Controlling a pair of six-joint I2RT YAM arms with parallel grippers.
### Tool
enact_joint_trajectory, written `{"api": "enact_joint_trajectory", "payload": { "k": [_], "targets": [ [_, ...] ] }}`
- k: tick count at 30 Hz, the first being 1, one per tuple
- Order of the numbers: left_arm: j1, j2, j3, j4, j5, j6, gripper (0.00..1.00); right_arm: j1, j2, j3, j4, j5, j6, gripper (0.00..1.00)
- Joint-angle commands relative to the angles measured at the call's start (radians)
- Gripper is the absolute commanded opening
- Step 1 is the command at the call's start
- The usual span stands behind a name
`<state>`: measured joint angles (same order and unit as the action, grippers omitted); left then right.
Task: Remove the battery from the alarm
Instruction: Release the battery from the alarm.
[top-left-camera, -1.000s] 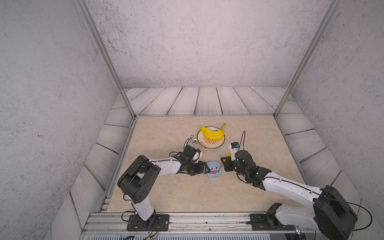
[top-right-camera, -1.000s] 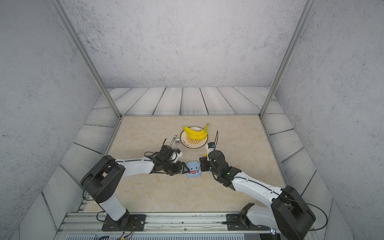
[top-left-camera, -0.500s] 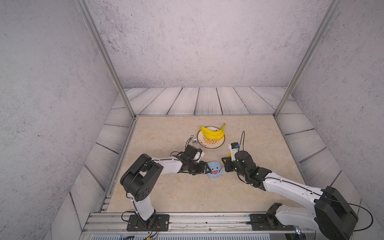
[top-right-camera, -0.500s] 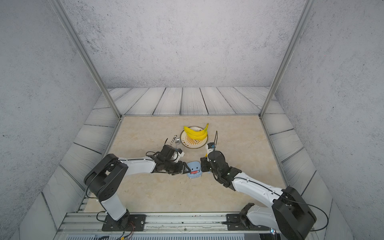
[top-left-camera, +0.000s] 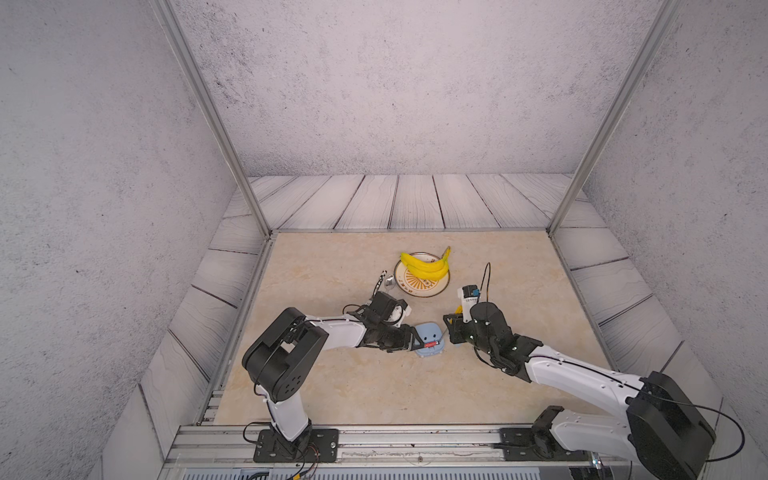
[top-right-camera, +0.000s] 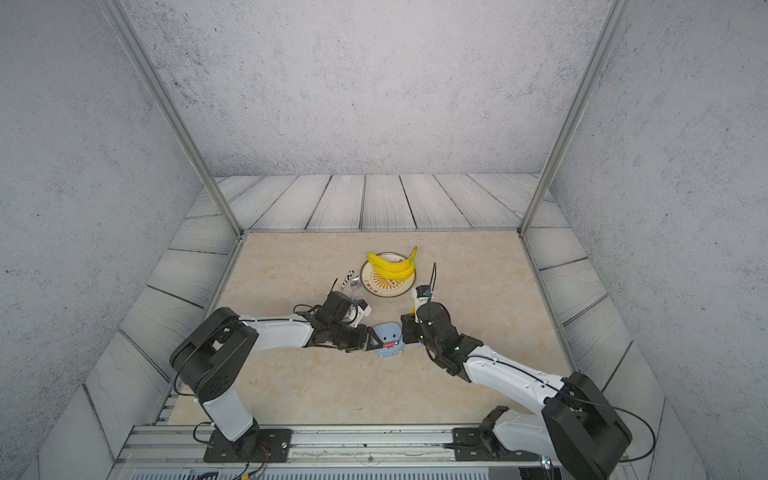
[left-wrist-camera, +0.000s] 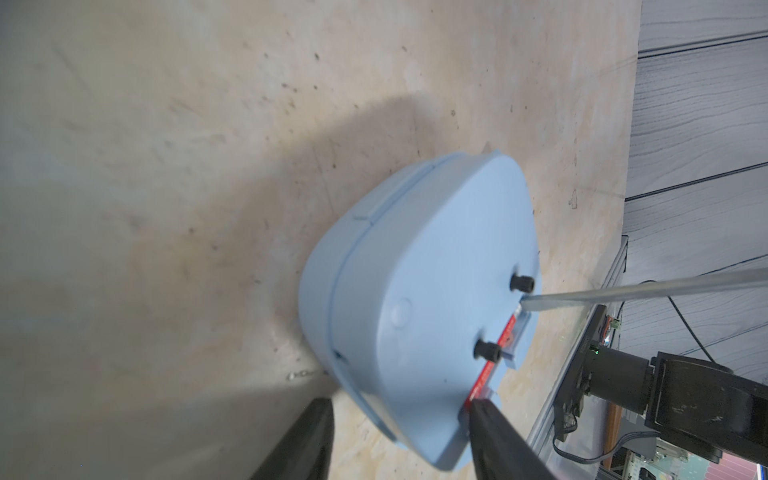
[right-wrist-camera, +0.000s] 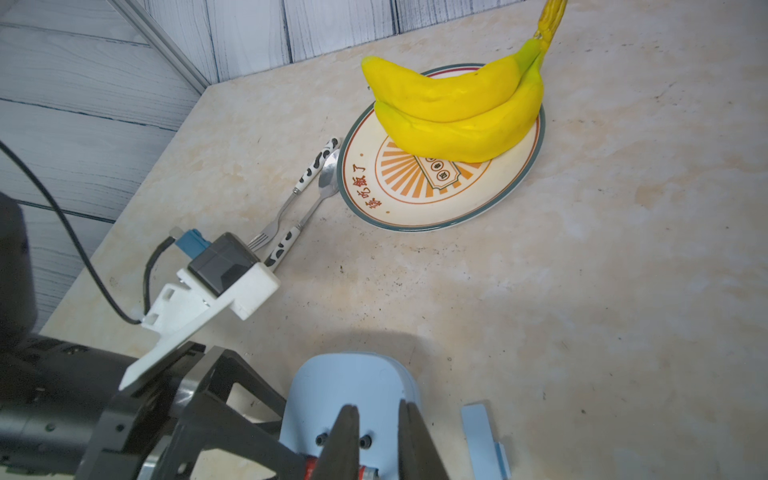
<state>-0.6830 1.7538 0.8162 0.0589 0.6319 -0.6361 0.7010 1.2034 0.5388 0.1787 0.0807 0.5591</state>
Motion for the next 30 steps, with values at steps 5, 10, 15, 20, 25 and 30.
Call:
{"api": "enact_joint_trajectory", "payload": {
  "k": [5, 10, 15, 20, 25, 30],
  "targets": [
    [-0.01, 0.032, -0.036, -0.064, -0.017, 0.015, 0.48, -0.002, 0.038, -0.022, 0.068, -0.082, 0.084, 0.0],
    [-0.01, 0.033, -0.035, -0.071, -0.025, 0.015, 0.44, -0.001, 0.029, 0.007, 0.108, -0.165, 0.133, 0.0],
    [-0.01, 0.024, -0.035, -0.087, -0.044, 0.015, 0.44, -0.001, -0.003, 0.03, 0.107, -0.208, 0.16, 0.0],
    [-0.01, 0.024, -0.035, -0.097, -0.059, 0.016, 0.47, -0.003, -0.047, 0.03, 0.089, -0.184, 0.161, 0.0],
    [-0.01, 0.032, -0.032, -0.113, -0.077, 0.024, 0.5, -0.006, -0.093, 0.022, 0.056, -0.153, 0.144, 0.0],
    [-0.01, 0.04, -0.03, -0.127, -0.096, 0.029, 0.52, -0.009, -0.146, 0.058, -0.092, -0.09, 0.054, 0.0]
  ]
}}
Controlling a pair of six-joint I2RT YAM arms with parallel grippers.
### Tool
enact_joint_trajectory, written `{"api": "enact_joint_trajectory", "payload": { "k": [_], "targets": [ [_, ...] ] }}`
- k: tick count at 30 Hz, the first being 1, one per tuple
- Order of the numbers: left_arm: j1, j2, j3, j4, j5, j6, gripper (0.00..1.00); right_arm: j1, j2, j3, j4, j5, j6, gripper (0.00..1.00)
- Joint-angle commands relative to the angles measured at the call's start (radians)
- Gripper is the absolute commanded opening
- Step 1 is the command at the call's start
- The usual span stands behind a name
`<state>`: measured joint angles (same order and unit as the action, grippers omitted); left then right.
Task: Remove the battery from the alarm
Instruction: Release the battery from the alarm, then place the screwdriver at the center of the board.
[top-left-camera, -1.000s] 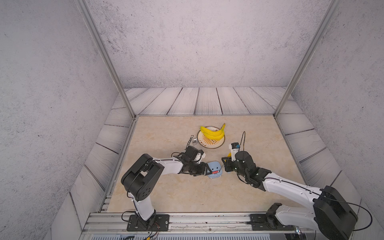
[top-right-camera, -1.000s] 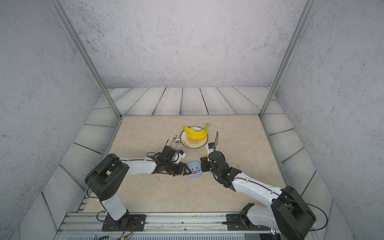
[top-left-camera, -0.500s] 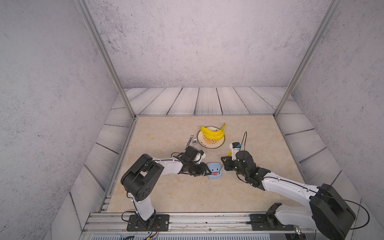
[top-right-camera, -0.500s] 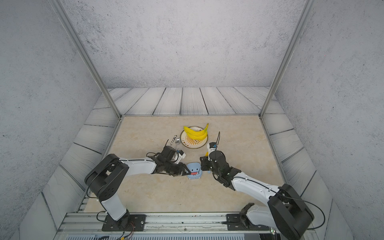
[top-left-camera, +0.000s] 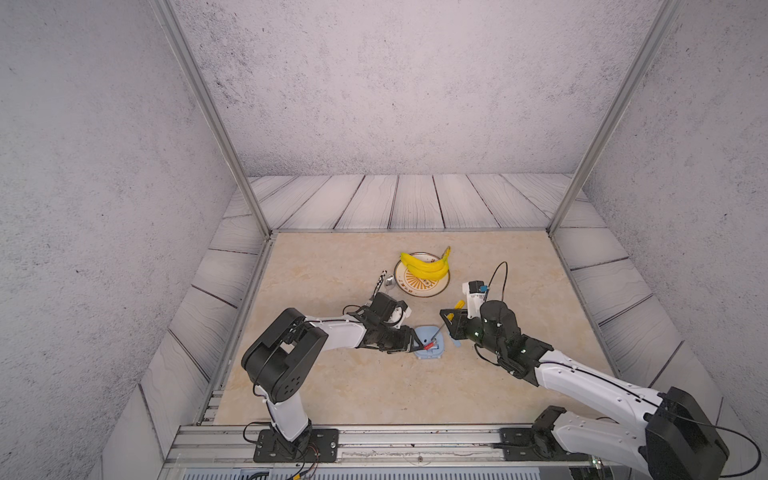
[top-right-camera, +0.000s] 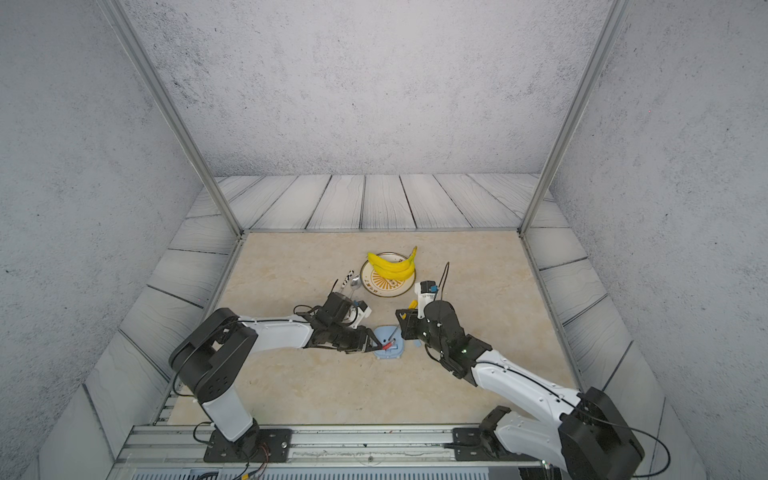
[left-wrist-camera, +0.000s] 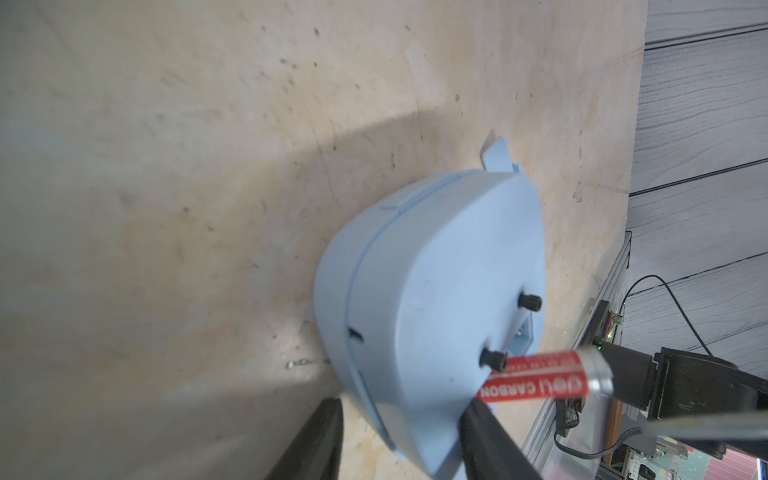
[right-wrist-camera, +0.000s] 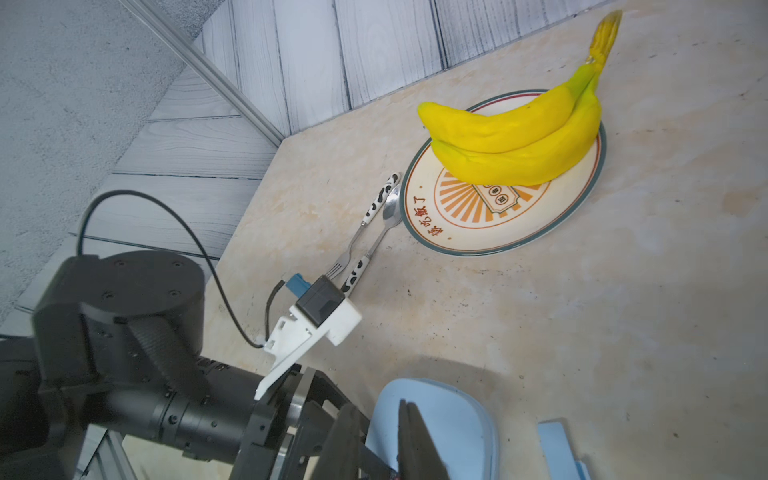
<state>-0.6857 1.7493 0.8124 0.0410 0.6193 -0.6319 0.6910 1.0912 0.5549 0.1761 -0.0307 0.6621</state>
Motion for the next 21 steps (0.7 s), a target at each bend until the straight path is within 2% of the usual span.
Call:
{"api": "enact_joint_trajectory", "payload": {
  "k": [1, 7, 10, 15, 21],
  "targets": [
    [-0.008, 0.047, -0.026, -0.11, -0.087, 0.024, 0.53, 0.0, -0.046, 0.057, -0.141, 0.043, -0.083, 0.0],
    [-0.008, 0.056, -0.027, -0.124, -0.109, 0.034, 0.54, -0.019, -0.103, 0.185, -0.497, 0.16, -0.29, 0.0],
    [-0.008, 0.061, -0.027, -0.124, -0.111, 0.035, 0.54, -0.065, -0.075, 0.251, -0.656, 0.146, -0.341, 0.0],
    [-0.008, 0.065, -0.025, -0.121, -0.109, 0.035, 0.54, -0.179, 0.09, 0.358, -0.847, 0.0, -0.397, 0.0],
    [-0.008, 0.059, -0.027, -0.121, -0.111, 0.035, 0.54, -0.242, 0.392, 0.504, -0.949, -0.024, -0.456, 0.0]
  ]
}}
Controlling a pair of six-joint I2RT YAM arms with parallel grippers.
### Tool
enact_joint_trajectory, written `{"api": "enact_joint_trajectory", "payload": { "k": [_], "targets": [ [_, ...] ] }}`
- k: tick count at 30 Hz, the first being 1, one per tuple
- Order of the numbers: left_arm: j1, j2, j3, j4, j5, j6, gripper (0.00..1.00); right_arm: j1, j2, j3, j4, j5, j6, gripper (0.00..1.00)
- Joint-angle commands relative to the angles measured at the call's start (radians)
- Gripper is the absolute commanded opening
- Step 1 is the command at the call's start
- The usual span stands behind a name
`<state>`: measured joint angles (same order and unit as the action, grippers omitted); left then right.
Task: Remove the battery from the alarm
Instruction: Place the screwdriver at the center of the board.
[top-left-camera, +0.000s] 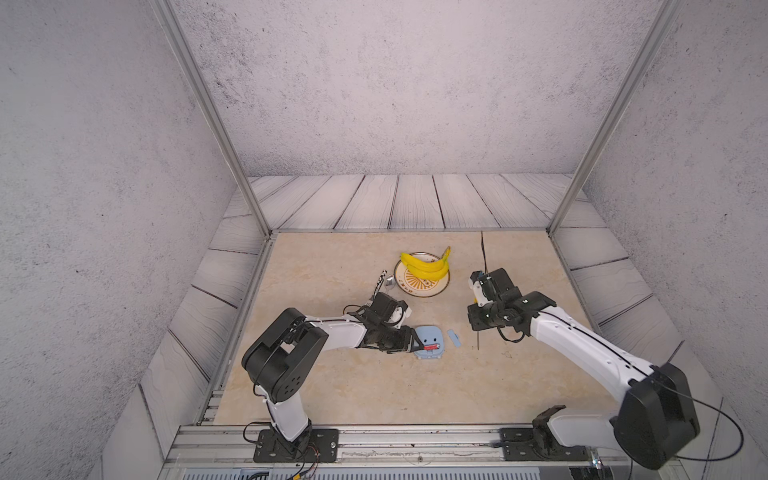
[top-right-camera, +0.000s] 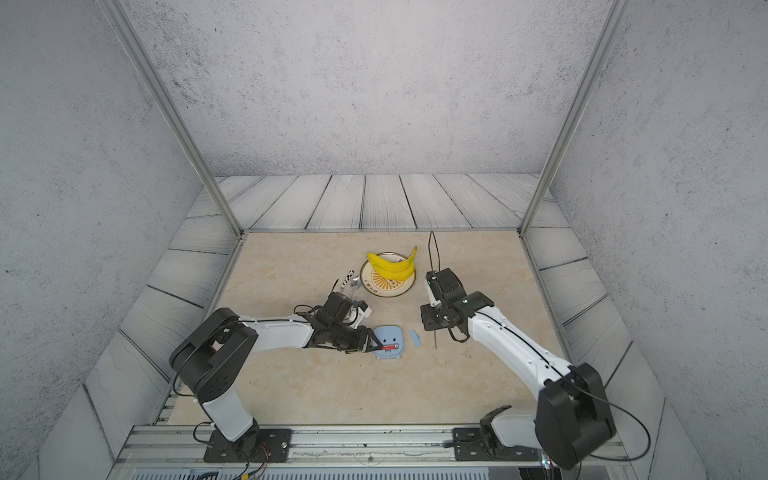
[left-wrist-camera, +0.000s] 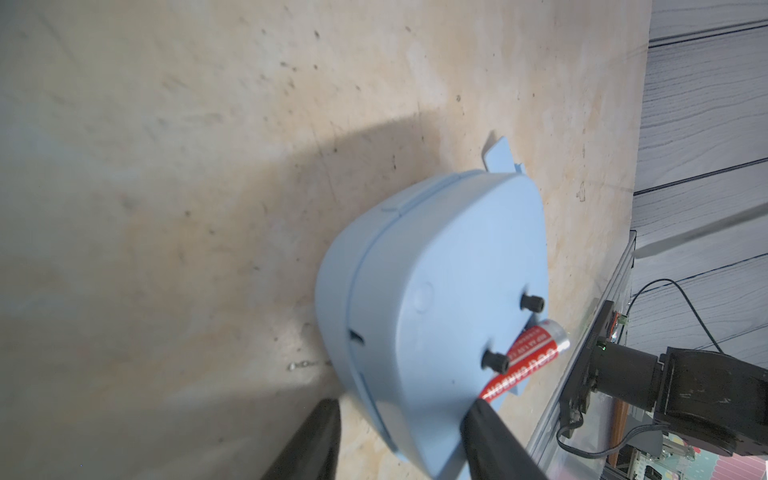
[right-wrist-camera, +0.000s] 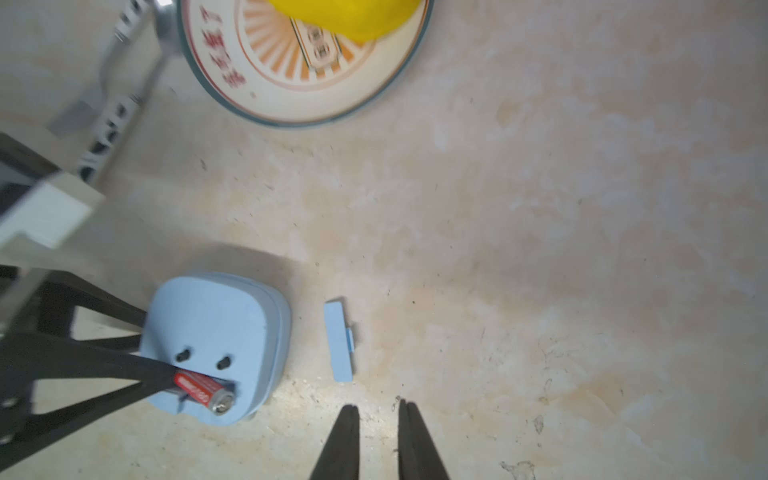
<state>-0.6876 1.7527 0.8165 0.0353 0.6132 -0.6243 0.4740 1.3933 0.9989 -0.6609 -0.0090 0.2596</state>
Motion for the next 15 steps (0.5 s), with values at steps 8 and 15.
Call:
{"api": "enact_joint_trajectory", "payload": {
  "k": [8, 15],
  "targets": [
    [-0.006, 0.056, -0.029, -0.112, -0.101, 0.025, 0.54, -0.102, 0.38, 0.209, -0.045, -0.109, -0.03, 0.0],
    [-0.006, 0.053, -0.03, -0.114, -0.101, 0.025, 0.54, -0.118, 0.537, 0.297, -0.063, -0.071, -0.034, 0.1]
  ]
}}
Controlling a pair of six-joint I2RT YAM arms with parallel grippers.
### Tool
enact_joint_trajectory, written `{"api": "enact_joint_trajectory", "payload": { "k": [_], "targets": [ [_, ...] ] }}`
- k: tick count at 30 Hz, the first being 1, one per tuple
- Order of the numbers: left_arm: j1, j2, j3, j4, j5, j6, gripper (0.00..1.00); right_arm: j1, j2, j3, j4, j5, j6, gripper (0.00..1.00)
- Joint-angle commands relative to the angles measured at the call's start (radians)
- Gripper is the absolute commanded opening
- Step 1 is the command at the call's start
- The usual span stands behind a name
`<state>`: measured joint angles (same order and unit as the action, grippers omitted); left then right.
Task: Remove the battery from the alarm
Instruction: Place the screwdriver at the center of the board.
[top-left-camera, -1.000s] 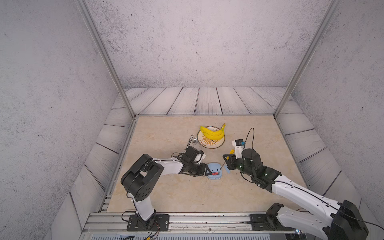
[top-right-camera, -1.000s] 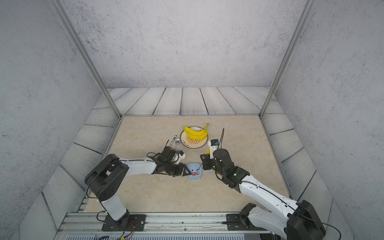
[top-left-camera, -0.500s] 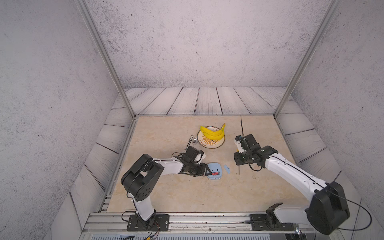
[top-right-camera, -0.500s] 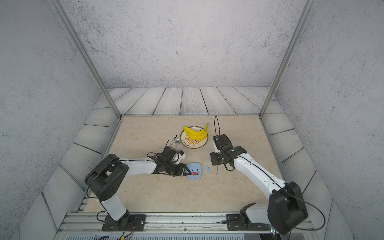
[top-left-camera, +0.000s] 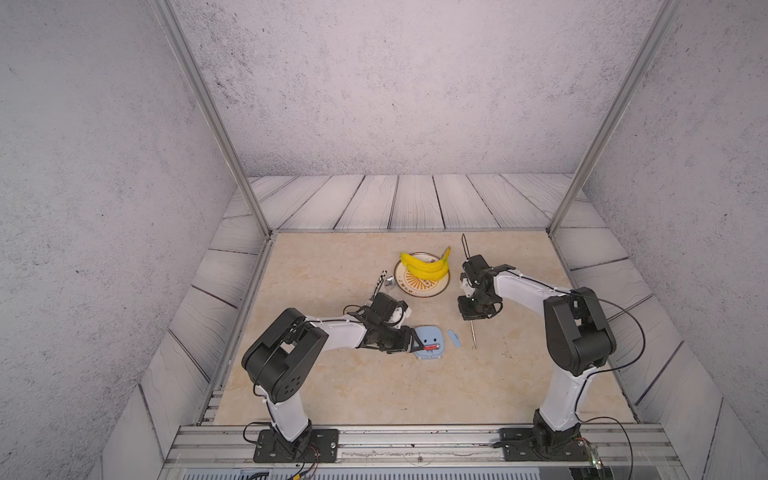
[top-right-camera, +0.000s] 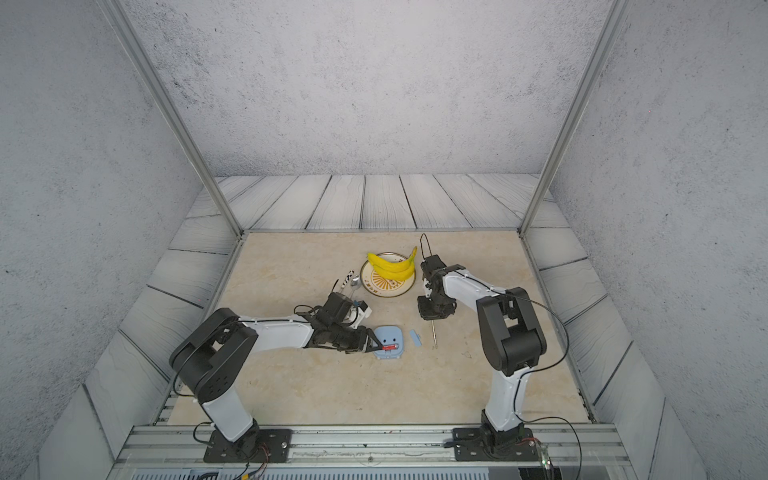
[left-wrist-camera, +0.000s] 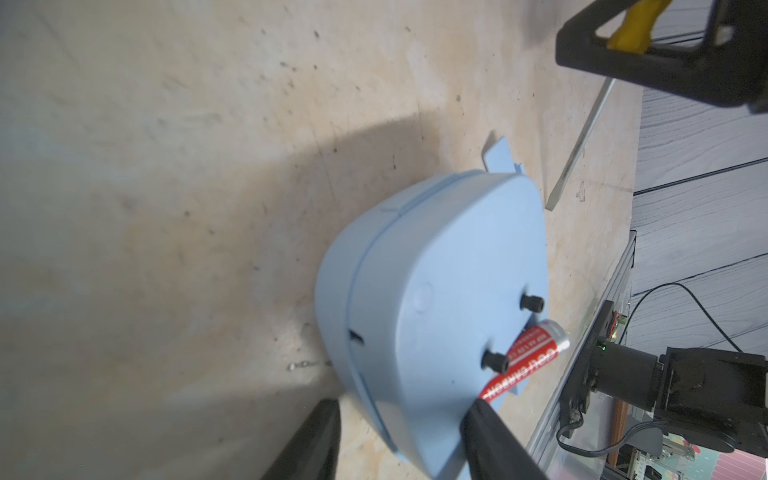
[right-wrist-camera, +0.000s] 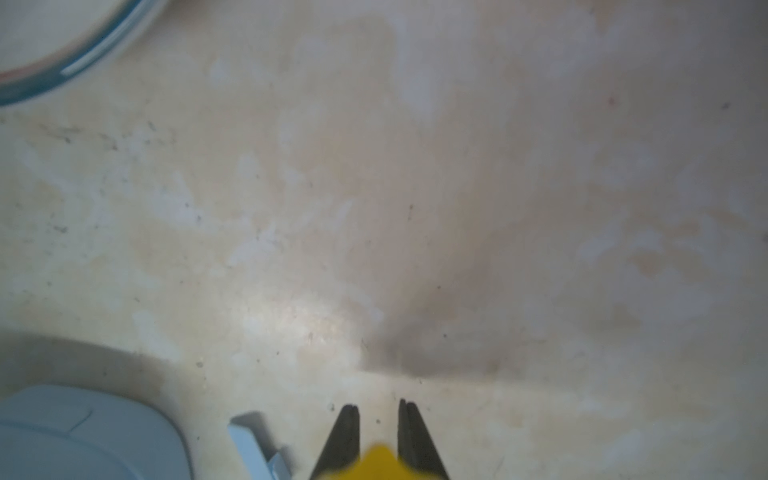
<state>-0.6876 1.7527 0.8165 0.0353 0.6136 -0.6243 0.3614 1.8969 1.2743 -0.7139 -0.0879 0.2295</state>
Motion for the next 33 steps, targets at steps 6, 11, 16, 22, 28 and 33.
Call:
{"api": "enact_joint_trajectory", "payload": {
  "k": [6, 11, 16, 22, 28, 33],
  "targets": [
    [-0.006, 0.051, -0.028, -0.115, -0.1, 0.025, 0.54, -0.006, 0.046, 0.034, -0.018, 0.005, -0.002, 0.27],
    [-0.006, 0.048, -0.025, -0.118, -0.1, 0.027, 0.54, -0.006, -0.018, 0.015, -0.001, -0.015, -0.029, 0.42],
    [-0.006, 0.043, -0.029, -0.118, -0.097, 0.029, 0.54, -0.002, -0.161, -0.041, 0.032, -0.084, -0.123, 0.43],
    [-0.006, 0.039, -0.032, -0.114, -0.096, 0.031, 0.54, 0.044, -0.379, -0.191, 0.091, -0.169, -0.222, 0.43],
    [-0.006, 0.041, -0.031, -0.111, -0.09, 0.029, 0.54, 0.171, -0.498, -0.301, 0.1, -0.125, -0.255, 0.43],
    [-0.006, 0.047, -0.03, -0.107, -0.086, 0.028, 0.54, 0.299, -0.468, -0.324, 0.115, -0.059, -0.288, 0.43]
  ]
}}
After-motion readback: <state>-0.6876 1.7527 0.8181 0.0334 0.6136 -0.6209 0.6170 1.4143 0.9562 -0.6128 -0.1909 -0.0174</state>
